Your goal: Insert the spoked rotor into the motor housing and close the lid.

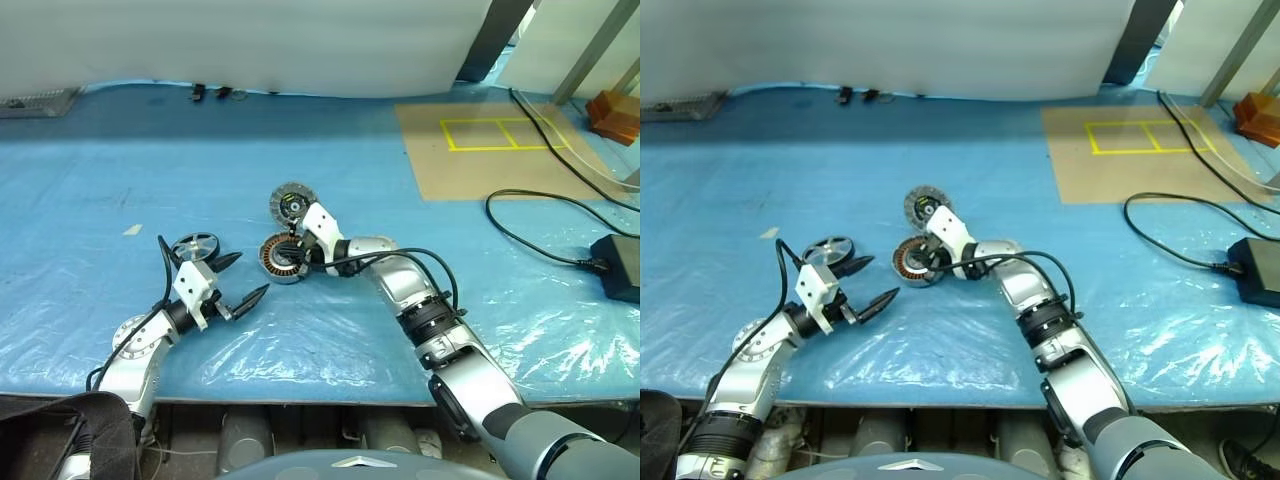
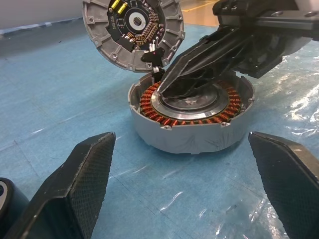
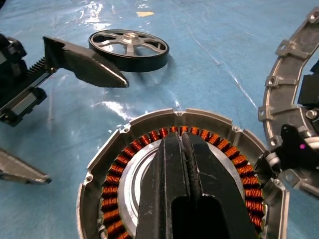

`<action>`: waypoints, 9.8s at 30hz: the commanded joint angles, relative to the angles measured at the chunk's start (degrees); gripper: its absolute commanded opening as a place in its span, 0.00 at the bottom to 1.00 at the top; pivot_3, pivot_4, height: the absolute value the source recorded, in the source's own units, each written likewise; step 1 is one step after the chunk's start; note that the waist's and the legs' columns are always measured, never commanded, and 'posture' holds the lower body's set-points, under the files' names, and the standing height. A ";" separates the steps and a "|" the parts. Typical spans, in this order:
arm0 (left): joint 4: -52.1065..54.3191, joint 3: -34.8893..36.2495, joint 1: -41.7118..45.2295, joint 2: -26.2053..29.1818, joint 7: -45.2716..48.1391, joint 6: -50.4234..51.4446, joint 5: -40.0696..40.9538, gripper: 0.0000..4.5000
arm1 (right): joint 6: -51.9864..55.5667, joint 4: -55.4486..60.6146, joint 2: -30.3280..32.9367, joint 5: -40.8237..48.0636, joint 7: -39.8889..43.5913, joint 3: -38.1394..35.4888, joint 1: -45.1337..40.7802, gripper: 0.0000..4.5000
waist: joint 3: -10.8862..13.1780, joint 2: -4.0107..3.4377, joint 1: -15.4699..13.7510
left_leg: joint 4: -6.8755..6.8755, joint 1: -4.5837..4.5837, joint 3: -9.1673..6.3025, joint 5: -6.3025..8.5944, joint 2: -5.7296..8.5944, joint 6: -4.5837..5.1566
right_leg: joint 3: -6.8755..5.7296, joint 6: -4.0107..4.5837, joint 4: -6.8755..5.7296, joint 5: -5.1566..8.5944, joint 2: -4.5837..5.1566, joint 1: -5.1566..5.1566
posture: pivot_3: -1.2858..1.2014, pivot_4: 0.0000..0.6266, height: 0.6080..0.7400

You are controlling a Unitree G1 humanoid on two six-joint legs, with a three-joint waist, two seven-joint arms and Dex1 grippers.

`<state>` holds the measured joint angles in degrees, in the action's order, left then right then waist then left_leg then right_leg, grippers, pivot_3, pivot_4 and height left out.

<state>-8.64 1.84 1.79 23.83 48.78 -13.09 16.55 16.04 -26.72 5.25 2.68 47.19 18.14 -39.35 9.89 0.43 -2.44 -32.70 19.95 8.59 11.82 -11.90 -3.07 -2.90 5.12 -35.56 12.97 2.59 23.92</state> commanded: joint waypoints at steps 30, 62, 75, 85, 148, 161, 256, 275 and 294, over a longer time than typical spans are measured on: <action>7.70 6.28 4.95 8.05 4.05 16.36 11.53 1.00 | -2.86 6.49 5.21 1.89 8.95 1.45 4.00 0.01 | -0.11 -0.12 -0.06 | 0.45 -0.30 0.03 0.02 0.04 0.03 | -0.04 -0.08 0.39 0.08 0.01 -0.45 | 0.52 0.24 1.00; -40.55 -7.43 44.37 24.72 31.21 24.28 -10.52 0.49 | 4.43 23.46 8.70 2.61 2.26 0.94 13.16 0.00 | -0.09 -0.09 -0.30 | 0.48 0.03 -0.10 -0.03 0.08 -0.07 | -0.13 -0.13 0.63 0.04 -0.04 -0.18 | 0.52 0.24 1.00; -39.81 -8.37 43.45 22.75 30.82 25.63 -13.06 0.49 | 3.85 22.70 8.16 2.31 1.36 1.55 13.09 0.00 | -0.09 -0.09 -0.25 | 0.49 0.04 -0.10 -0.03 0.08 -0.07 | -0.14 -0.13 0.62 0.04 0.01 -0.19 | 0.52 0.24 1.00; -40.27 -8.80 42.27 22.89 29.74 25.18 -15.29 0.49 | 3.50 22.44 8.45 1.95 1.09 1.93 13.08 0.00 | -0.09 -0.09 -0.27 | 0.49 0.03 -0.10 -0.03 0.08 -0.07 | -0.14 -0.13 0.62 0.04 0.03 -0.26 | 0.52 0.24 1.00; -12.41 -3.35 35.06 7.51 28.23 40.43 3.85 0.31 | 2.34 35.04 22.68 9.24 4.50 -7.01 24.80 0.00 | -0.21 -0.46 -1.54 | 0.58 0.35 -0.08 -0.04 0.16 -0.02 | -0.23 -0.32 0.74 0.11 0.07 -0.02 | 0.52 0.24 1.00; -12.43 -6.43 37.01 8.40 29.86 41.23 2.63 0.31 | 1.34 32.85 22.53 7.88 4.11 -6.38 24.47 0.00 | -0.21 -0.45 -1.60 | 0.55 0.35 -0.09 -0.04 0.17 -0.02 | -0.23 -0.40 0.71 0.06 0.08 -0.03 | 0.52 0.24 1.00; -9.37 -5.33 30.63 -3.07 9.18 27.90 -1.47 0.00 | -0.35 31.80 21.29 6.84 1.62 -5.94 24.18 0.00 | -0.20 -0.43 -1.83 | 0.48 0.13 -0.12 -0.04 0.15 0.01 | -0.26 -0.32 0.80 0.11 0.11 -0.55 | 0.52 0.24 1.00; -10.63 -6.58 27.75 -3.47 8.84 25.55 -1.33 0.00 | -0.04 32.10 21.35 6.81 1.19 -5.79 24.20 0.00 | -0.21 -0.45 -1.48 | 0.51 -0.04 -0.11 -0.03 0.14 0.00 | -0.23 -0.35 0.79 0.11 0.09 -0.62 | 0.52 0.24 1.00; -40.29 2.30 38.98 -0.21 6.54 9.26 -2.59 0.00 | 6.39 38.09 20.67 11.25 1.94 -7.05 20.60 0.00 | -0.14 -0.34 -2.80 | 0.47 0.01 -0.18 -0.04 0.17 0.05 | -0.27 -0.46 0.84 0.05 0.13 -0.48 | 0.52 0.24 1.00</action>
<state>-45.83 3.68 37.32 24.14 56.00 0.53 14.95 22.27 8.73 25.86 12.77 49.08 11.56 -18.15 9.75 0.09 -5.24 -32.23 19.98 8.41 11.78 -11.71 -3.02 -3.17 4.56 -34.71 12.95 2.75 23.44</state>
